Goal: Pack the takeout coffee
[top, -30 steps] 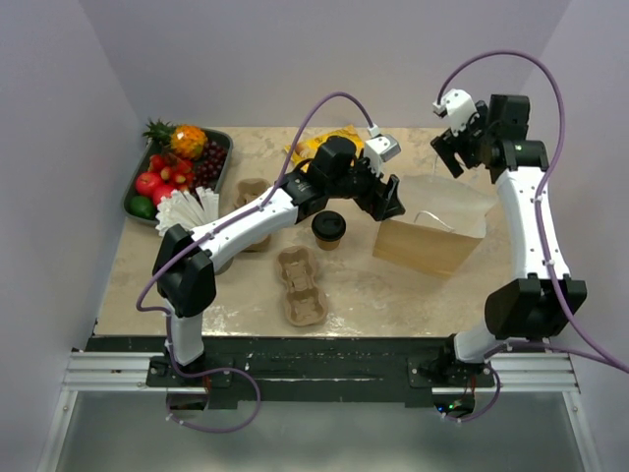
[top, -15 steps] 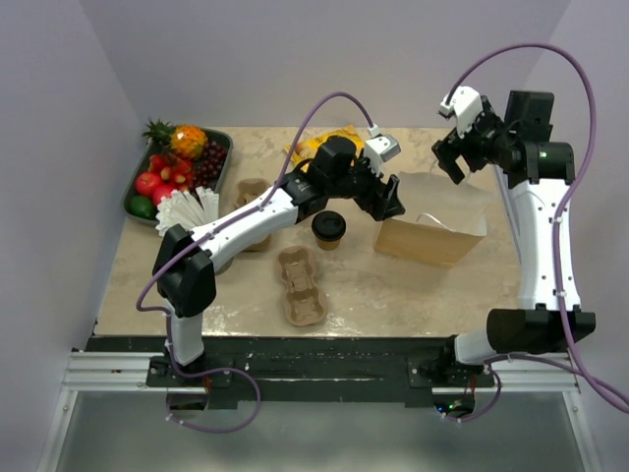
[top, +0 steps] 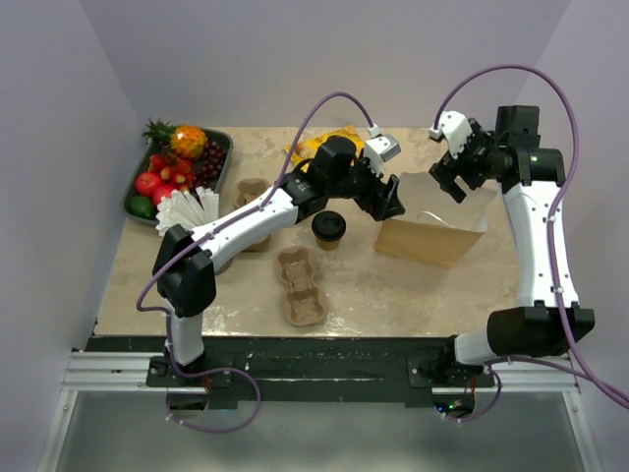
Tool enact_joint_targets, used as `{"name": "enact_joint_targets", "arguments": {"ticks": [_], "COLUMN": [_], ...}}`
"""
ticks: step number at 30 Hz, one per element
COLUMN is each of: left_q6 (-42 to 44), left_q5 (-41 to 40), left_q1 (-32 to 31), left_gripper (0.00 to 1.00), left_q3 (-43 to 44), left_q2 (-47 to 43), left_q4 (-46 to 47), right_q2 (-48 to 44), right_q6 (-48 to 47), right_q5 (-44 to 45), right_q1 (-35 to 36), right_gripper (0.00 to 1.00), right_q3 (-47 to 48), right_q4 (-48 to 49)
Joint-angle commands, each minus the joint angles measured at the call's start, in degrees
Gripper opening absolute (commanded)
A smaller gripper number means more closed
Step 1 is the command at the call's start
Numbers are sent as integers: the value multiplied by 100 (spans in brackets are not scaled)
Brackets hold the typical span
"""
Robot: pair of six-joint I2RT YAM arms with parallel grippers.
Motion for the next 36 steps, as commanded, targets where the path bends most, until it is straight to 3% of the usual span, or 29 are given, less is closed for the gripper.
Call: {"name": "enact_joint_targets", "arguments": {"ticks": [1,16,23,31,36], "left_q6": [56,118,118,214,697], "left_q5": [40,31,31,40,137], "left_q1": [-28,-19,-11,-11,7], "left_gripper": [85,85,85,85,85], "left_q3": [181,110,137,207,496], "left_q2": [-161,-196,-161,-179,-354], "left_q4": [139,130,130,86,-11], "right_q2": [88,1240,1179,1099,1029], "right_q6": [-333,-1150,-1142,-1072,-975], "right_q5": [278,-837,-908,-987,-1005], "right_q1": [-25,-552,-552,-552,-552], "right_gripper": [89,58,41,29,15], "right_q3": [62,1714,1512,1354,1398], "right_q4": [71,-1985,-1995,-1995,-1995]}}
